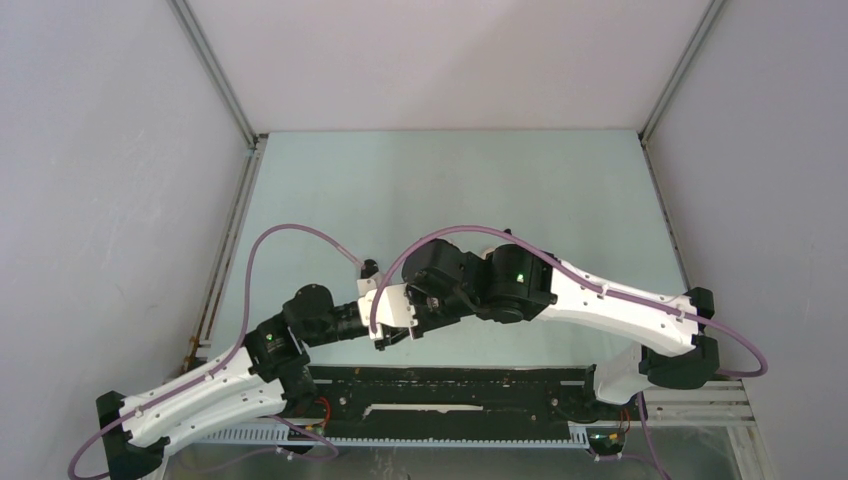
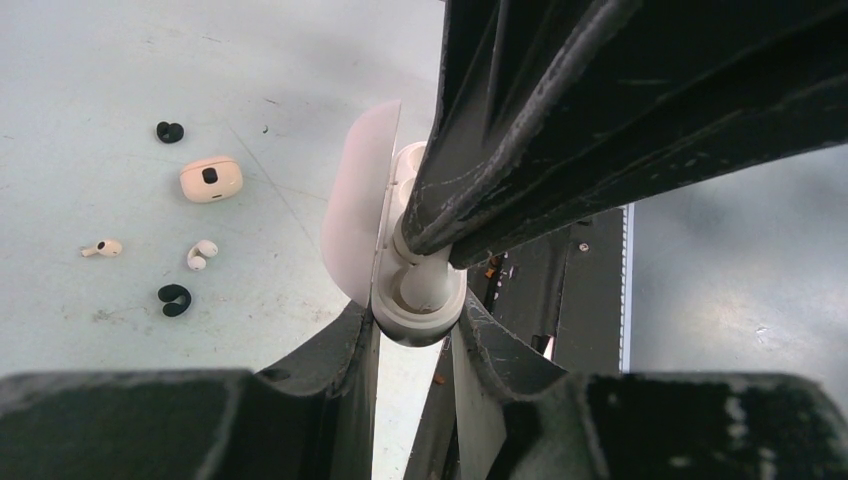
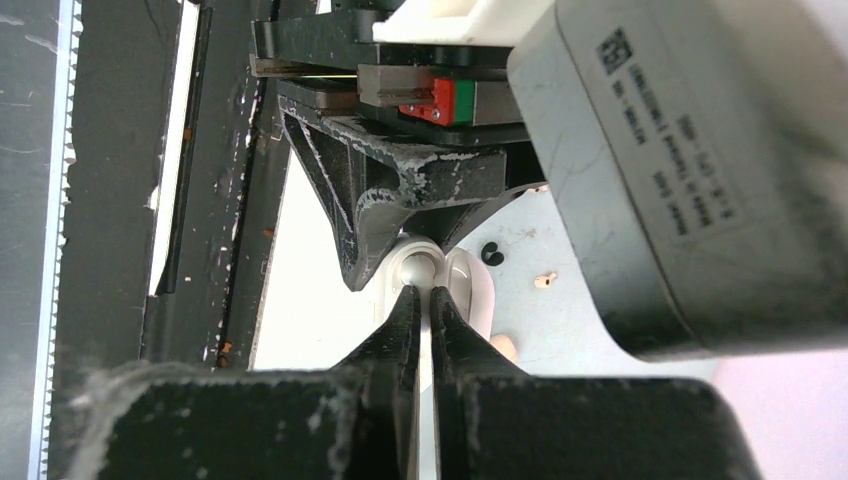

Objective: Insert the wireless bluetooth earbuds into the charging case
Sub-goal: Place the earbud in the charging case.

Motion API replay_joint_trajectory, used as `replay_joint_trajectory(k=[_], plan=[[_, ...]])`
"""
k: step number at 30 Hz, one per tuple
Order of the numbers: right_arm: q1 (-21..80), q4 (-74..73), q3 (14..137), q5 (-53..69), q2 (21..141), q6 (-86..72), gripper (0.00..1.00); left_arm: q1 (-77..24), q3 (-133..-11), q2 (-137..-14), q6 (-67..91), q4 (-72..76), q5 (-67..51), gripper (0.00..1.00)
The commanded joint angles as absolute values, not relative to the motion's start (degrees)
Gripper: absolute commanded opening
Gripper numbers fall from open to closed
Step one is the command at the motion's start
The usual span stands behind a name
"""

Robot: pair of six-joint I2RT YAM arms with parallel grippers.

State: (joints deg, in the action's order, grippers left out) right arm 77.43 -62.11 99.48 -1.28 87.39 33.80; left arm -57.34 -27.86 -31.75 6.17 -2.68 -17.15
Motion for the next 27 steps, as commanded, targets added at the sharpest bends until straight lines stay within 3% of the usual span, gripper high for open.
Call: replay_joint_trajectory(k=[1,5,8,14,19,27], plan=[[77.3,-61.4,100.4,-1.4,87.9,32.9,0.0,-57.0,-27.8,-30.9,6.6,-0.3,-17.3,0.0],[77.1,-60.7,100.3,-1.8,87.7,32.9,0.0,-57.0,-27.8,-30.8,6.5,-0.3,-17.3,0.0],[77.2,-60.6,100.6,-1.8,87.7,32.9,0.11,-57.0,-27.8,-30.9,6.5,-0.3,-17.5,0.0],[77.5,-60.6,101.7,-1.2,87.1,33.3,0.14,-57.0,-27.7,-30.8,6.5,-0.3,-17.4,0.0],[77.6,-60.7,102.2,-0.7,86.4,33.5,0.22,-57.0,-27.8,-31.0,6.5,-0.3,-17.5,0.0],[77.6,-61.5,104.6,1.2,85.9,33.4,0.24,-57.1,-27.9,-31.0,6.5,-0.3,-17.3,0.0]])
